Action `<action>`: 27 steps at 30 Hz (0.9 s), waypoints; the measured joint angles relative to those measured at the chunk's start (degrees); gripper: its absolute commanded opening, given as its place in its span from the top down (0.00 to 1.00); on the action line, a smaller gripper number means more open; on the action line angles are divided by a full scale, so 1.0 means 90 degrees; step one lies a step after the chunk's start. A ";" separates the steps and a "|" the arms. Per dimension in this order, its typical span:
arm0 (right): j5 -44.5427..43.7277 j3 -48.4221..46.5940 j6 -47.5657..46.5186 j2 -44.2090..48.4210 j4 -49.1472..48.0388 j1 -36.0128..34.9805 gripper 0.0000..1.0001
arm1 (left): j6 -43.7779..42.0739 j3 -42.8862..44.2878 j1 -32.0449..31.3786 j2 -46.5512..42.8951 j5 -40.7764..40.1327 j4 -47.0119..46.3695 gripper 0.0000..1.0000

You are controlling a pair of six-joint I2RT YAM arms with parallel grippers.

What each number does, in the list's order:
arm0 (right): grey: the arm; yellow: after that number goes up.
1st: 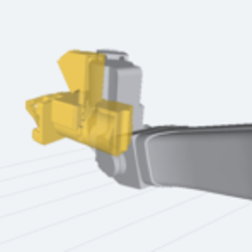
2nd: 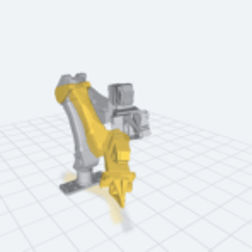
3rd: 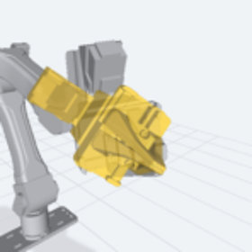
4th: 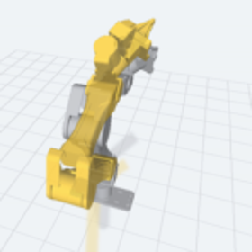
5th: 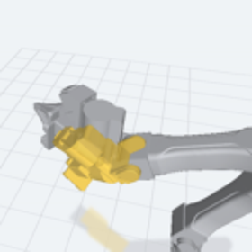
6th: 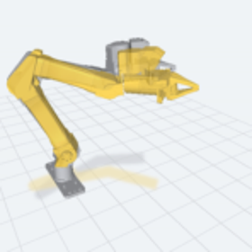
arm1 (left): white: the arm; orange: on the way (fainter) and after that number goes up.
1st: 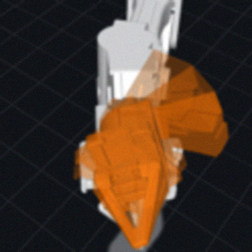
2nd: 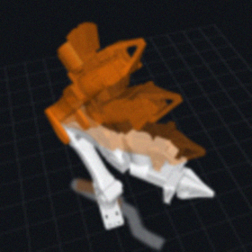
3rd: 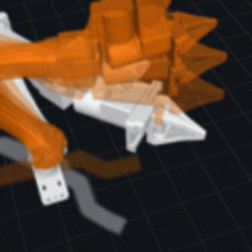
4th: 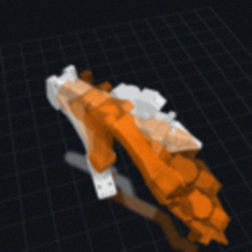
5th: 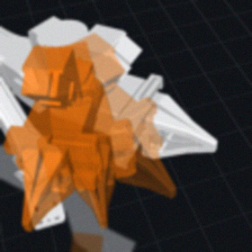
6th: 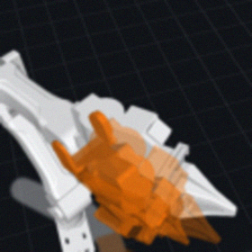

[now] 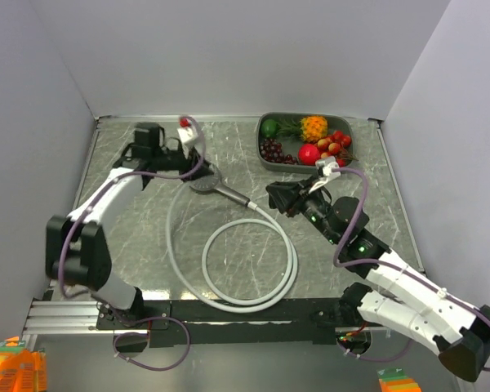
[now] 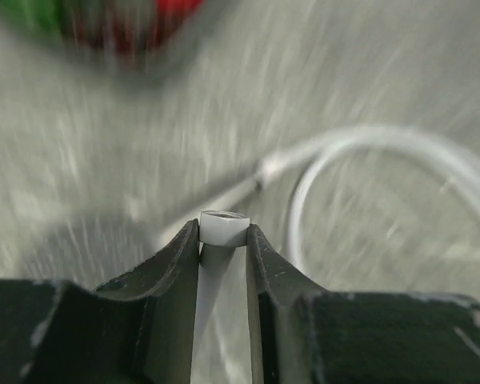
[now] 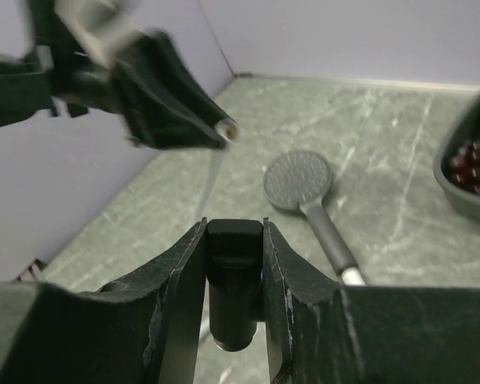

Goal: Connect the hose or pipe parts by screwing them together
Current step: Place the pipeline at the center of the board.

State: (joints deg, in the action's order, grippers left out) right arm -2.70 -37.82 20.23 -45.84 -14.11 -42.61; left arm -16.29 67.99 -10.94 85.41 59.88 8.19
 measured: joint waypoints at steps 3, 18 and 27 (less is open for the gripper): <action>-0.0058 0.0158 0.0010 0.0359 0.0265 0.0017 1.00 | -0.1243 -0.0304 -0.0090 0.0697 -0.1122 0.0979 0.99; 0.0051 0.0792 0.0209 0.0605 0.0117 0.0141 1.00 | -0.3130 -0.1768 -0.0612 0.1146 -0.3269 0.1455 0.18; 0.0202 0.0908 0.0257 0.0529 -0.0104 0.0267 1.00 | -0.3400 -0.1855 -0.0624 0.1090 -0.3327 0.1384 0.18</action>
State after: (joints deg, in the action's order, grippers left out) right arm -0.89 -29.65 22.55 -41.08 -15.05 -40.21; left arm -46.89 51.29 -16.56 95.22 29.93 20.64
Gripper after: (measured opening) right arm 0.364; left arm 0.812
